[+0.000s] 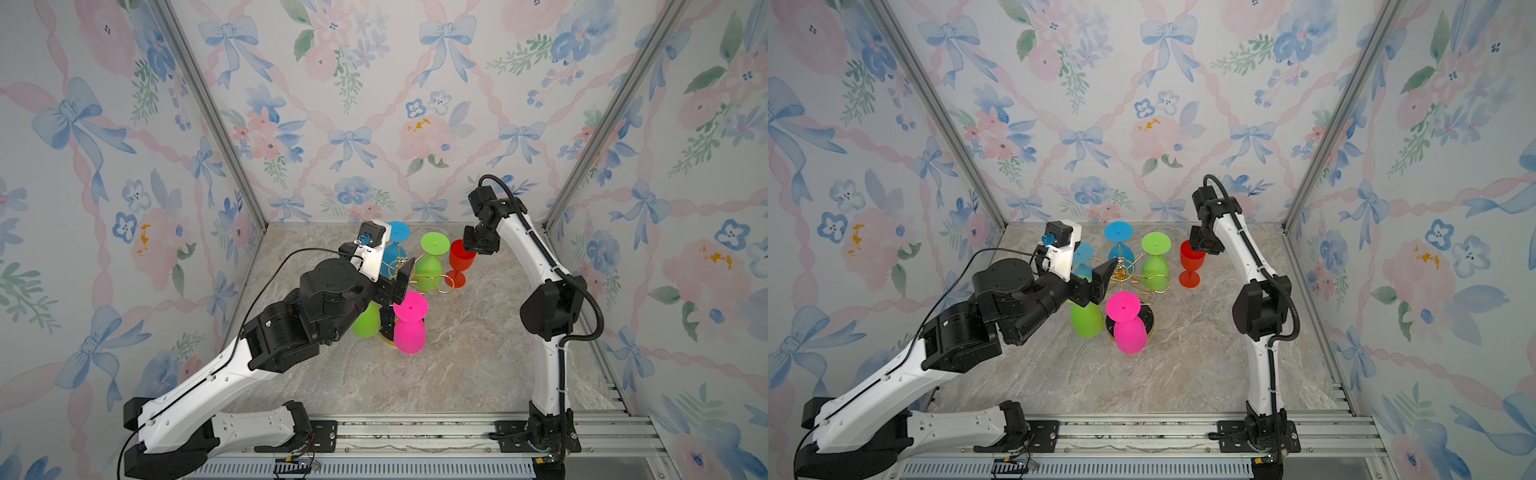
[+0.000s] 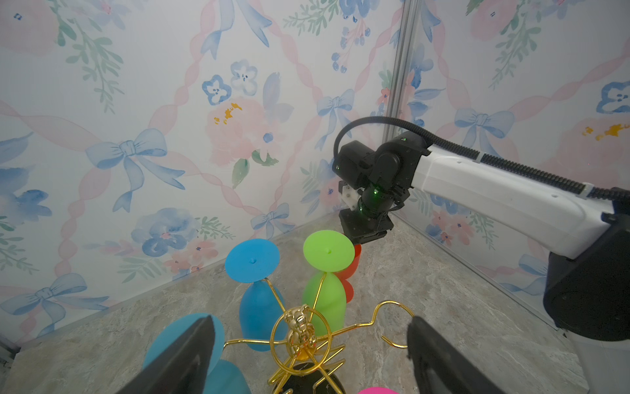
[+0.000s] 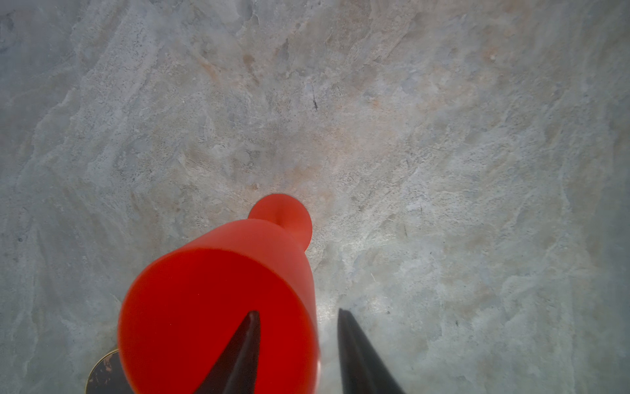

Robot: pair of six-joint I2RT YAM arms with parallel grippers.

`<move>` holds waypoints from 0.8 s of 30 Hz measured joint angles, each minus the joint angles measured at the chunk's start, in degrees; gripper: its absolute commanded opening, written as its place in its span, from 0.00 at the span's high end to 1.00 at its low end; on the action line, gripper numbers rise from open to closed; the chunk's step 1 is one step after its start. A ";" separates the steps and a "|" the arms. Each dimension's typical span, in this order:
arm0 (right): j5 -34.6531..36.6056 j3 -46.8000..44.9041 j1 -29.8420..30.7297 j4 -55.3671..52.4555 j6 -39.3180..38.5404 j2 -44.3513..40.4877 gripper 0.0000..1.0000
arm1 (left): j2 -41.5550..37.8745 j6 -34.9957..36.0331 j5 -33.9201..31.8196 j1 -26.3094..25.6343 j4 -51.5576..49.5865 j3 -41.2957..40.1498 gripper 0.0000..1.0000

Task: Take the wine glass off the wine glass rack
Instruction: Place the wine glass at the top-center of the table, then pick up the wine glass from the wine glass rack.

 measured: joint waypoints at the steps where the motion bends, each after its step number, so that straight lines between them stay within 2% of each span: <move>1: -0.02 0.00 0.00 0.11 -0.33 -0.37 0.50 | 0.09 0.00 0.20 0.00 0.04 0.00 0.10; 5: -0.46 -0.07 -0.33 0.66 -1.51 -3.69 0.45 | 0.55 -0.02 1.44 0.39 0.00 0.00 0.10; 9: -1.33 -2.95 -0.33 2.38 -3.45 -11.65 0.37 | 1.22 -0.07 3.87 1.53 0.00 0.00 0.10; 15: -5.79 -17.46 -0.72 9.11 -5.05 -28.37 0.31 | 1.70 -1.33 10.14 4.81 -0.02 0.00 0.10; 19: -16.02 -32.92 -3.26 18.27 -2.62 -40.35 0.36 | 1.14 -2.56 14.67 7.87 -0.02 -0.85 0.09; 24: -33.46 -52.54 -9.77 37.51 10.51 -51.76 0.47 | -1.53 -4.17 19.28 13.27 0.00 -4.11 0.09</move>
